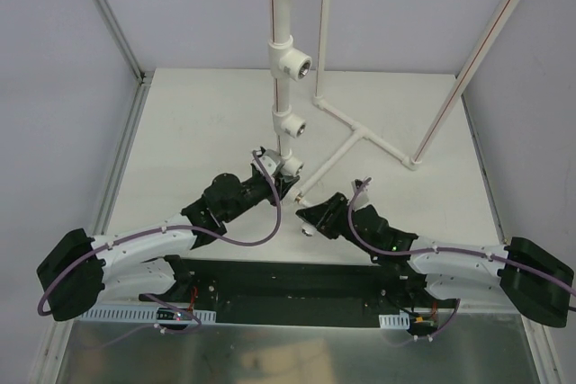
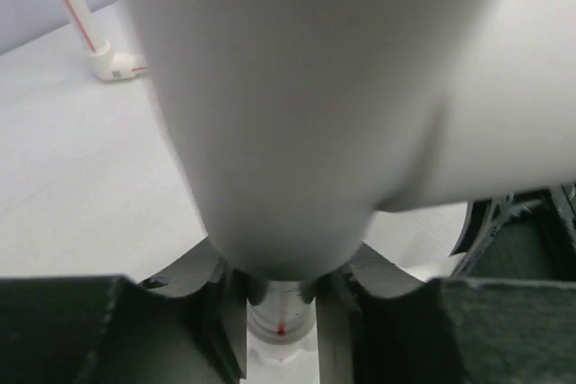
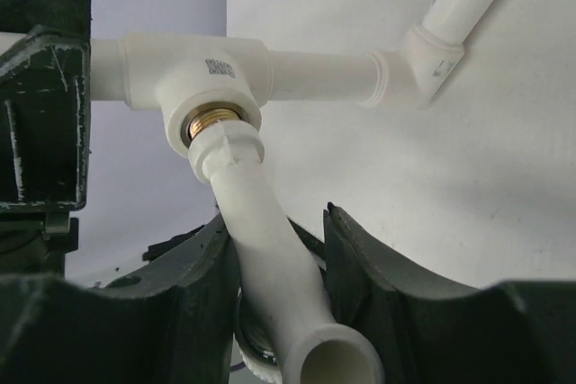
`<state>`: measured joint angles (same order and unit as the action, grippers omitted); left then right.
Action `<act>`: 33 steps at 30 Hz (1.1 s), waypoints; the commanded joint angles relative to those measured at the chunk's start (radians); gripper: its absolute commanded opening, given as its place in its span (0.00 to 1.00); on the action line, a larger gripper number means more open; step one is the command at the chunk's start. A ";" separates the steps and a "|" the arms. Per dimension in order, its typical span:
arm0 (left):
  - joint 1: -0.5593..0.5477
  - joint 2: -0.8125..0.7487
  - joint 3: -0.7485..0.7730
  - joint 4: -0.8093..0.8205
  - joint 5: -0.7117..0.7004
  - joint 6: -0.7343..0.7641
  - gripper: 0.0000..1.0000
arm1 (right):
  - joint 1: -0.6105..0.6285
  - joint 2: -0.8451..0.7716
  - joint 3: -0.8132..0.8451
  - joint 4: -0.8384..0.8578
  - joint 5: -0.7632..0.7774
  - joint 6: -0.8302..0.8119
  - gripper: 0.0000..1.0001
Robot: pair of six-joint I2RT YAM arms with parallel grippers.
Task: Install the water faucets
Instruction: Install the water faucet onto the adaptor.
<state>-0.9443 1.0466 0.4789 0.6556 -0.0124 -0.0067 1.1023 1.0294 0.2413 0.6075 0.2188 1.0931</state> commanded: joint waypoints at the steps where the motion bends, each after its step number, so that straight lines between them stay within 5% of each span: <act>1: -0.030 0.084 0.072 0.093 0.304 -0.113 0.06 | 0.019 0.000 0.081 -0.031 -0.026 -0.150 0.00; 5: -0.022 0.122 0.073 0.151 0.278 -0.133 0.00 | 0.021 -0.022 0.078 -0.034 -0.006 -0.188 0.00; 10: 0.005 0.161 0.078 0.165 0.259 -0.147 0.37 | 0.021 -0.058 0.081 -0.080 0.016 -0.229 0.00; 15: 0.050 0.216 0.053 0.254 0.250 -0.220 0.42 | 0.021 -0.080 0.075 -0.084 0.025 -0.265 0.00; 18: 0.073 0.263 0.072 0.295 0.298 -0.265 0.36 | 0.019 -0.083 0.072 -0.084 0.037 -0.291 0.00; 22: 0.090 0.344 0.128 0.326 0.363 -0.320 0.00 | 0.019 -0.086 0.075 -0.084 0.042 -0.349 0.00; 28: 0.098 0.380 0.237 0.207 0.465 -0.432 0.00 | 0.021 -0.117 0.076 -0.086 0.057 -0.479 0.00; 33: 0.076 0.279 0.242 0.070 0.418 -0.449 0.00 | 0.021 -0.210 0.095 -0.123 0.056 -0.561 0.00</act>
<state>-0.8104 1.4052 0.6662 0.8661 0.2844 -0.1528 1.0878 0.8864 0.2615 0.4744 0.4412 0.6483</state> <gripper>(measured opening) 0.352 0.443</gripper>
